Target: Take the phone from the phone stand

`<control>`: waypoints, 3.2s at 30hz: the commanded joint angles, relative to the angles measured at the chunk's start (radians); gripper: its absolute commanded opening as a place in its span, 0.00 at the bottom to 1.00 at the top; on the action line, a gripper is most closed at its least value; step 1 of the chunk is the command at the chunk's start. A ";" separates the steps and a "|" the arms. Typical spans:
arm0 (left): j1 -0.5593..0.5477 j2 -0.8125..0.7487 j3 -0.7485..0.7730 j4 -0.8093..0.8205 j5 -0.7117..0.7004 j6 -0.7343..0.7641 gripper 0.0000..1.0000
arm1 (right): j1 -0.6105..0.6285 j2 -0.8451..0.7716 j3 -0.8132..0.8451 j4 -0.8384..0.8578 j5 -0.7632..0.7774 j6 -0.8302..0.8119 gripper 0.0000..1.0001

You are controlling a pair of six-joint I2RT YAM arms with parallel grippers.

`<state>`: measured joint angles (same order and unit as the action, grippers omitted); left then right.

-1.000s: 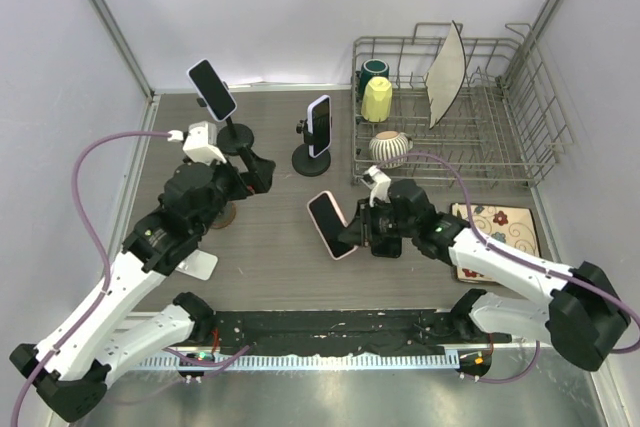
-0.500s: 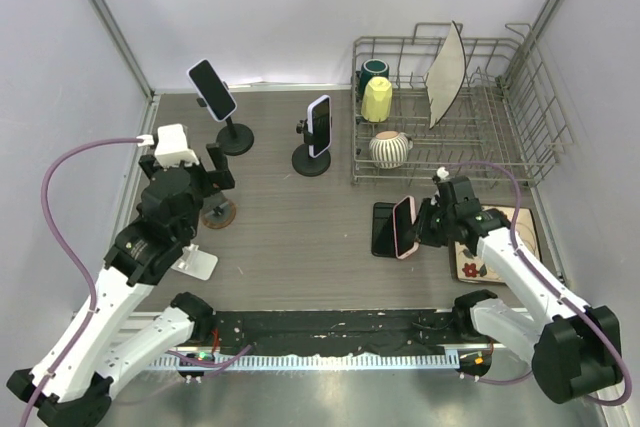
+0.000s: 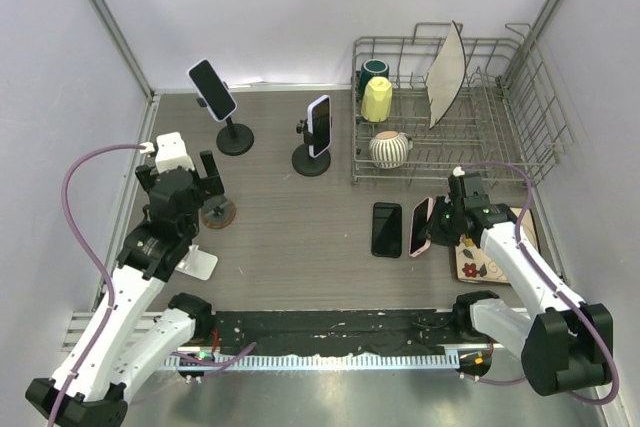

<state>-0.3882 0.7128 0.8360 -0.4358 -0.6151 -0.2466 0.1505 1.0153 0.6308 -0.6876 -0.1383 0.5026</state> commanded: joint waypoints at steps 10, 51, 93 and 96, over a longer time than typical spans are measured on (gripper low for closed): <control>0.009 -0.038 -0.023 0.088 -0.005 0.036 1.00 | -0.019 0.029 -0.019 0.106 -0.070 0.007 0.01; 0.009 -0.093 -0.037 0.074 0.009 0.024 1.00 | -0.040 0.146 0.026 0.122 0.134 0.019 0.85; -0.046 0.646 0.474 0.126 0.778 -0.062 1.00 | 0.176 -0.376 -0.039 0.546 0.086 -0.145 0.89; -0.080 0.764 0.586 0.138 0.781 -0.021 1.00 | 0.202 -0.402 -0.062 0.563 0.107 -0.150 0.89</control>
<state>-0.4259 1.3682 1.2896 -0.3588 0.0780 -0.3115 0.3195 0.6491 0.5900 -0.2260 -0.0723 0.3683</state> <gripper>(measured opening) 0.996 0.889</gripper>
